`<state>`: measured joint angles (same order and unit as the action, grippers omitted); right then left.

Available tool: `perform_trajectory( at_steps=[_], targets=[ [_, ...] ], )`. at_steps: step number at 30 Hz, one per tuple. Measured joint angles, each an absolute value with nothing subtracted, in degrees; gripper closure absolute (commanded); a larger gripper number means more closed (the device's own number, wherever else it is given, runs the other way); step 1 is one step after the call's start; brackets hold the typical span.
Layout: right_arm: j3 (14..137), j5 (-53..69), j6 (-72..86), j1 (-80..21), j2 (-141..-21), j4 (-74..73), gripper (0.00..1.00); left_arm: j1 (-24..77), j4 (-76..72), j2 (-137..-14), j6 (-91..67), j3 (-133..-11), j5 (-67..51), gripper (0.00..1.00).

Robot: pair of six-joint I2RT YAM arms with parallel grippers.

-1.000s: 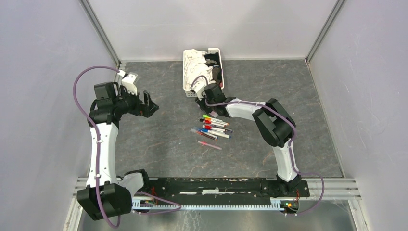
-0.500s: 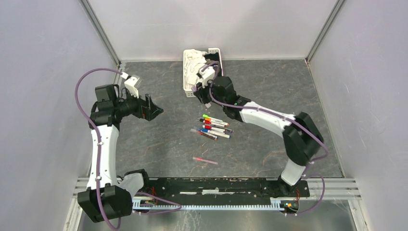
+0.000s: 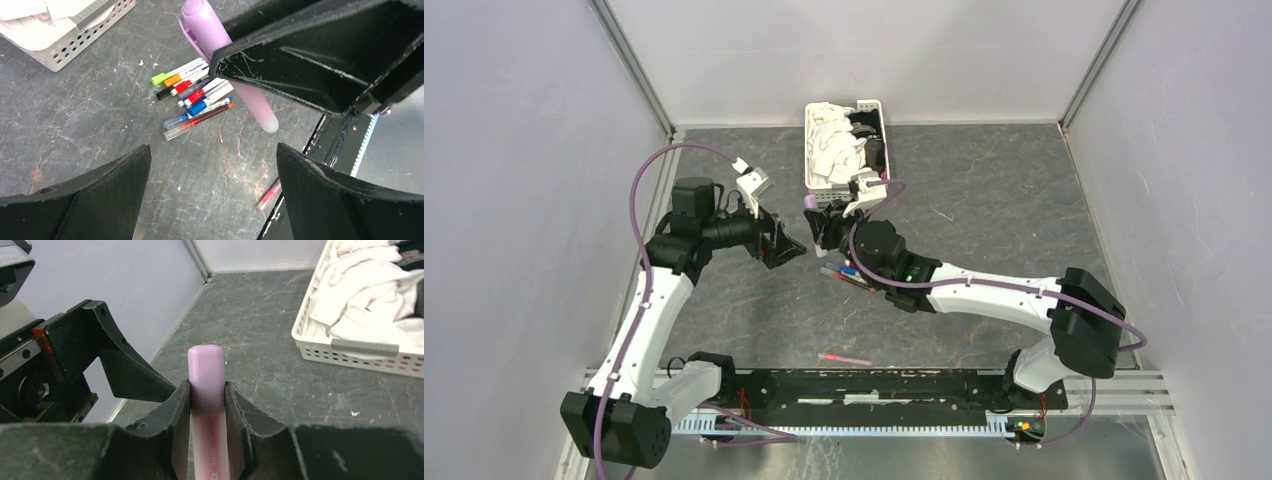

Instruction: Open the pen caps

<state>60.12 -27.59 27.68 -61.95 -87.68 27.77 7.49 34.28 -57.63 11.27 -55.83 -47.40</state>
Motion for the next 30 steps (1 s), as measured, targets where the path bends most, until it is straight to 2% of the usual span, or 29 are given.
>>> perform_trajectory(
  at_steps=[8,14,17,25,30],
  targets=[
    [61.12,-42.15,32.88,-66.81,-88.29,27.29,1.00,9.72,30.20,-57.52,6.72,-53.04,-46.81,0.00],
    [62.94,-39.94,32.93,-66.76,-89.84,27.75,0.99,10.37,31.24,-57.54,6.57,-53.06,-46.70,0.00],
    [62.41,-29.87,33.12,-64.40,-89.60,29.36,0.96,10.37,36.49,-57.67,12.21,-55.53,-46.72,0.00],
    [58.67,7.79,34.48,-51.83,-85.86,30.57,0.93,10.37,50.94,-56.75,35.88,-60.01,-46.44,0.00],
    [59.18,27.94,34.44,-50.81,-86.37,27.99,0.91,10.37,55.44,-55.37,47.46,-60.69,-46.59,0.00]
  ],
)
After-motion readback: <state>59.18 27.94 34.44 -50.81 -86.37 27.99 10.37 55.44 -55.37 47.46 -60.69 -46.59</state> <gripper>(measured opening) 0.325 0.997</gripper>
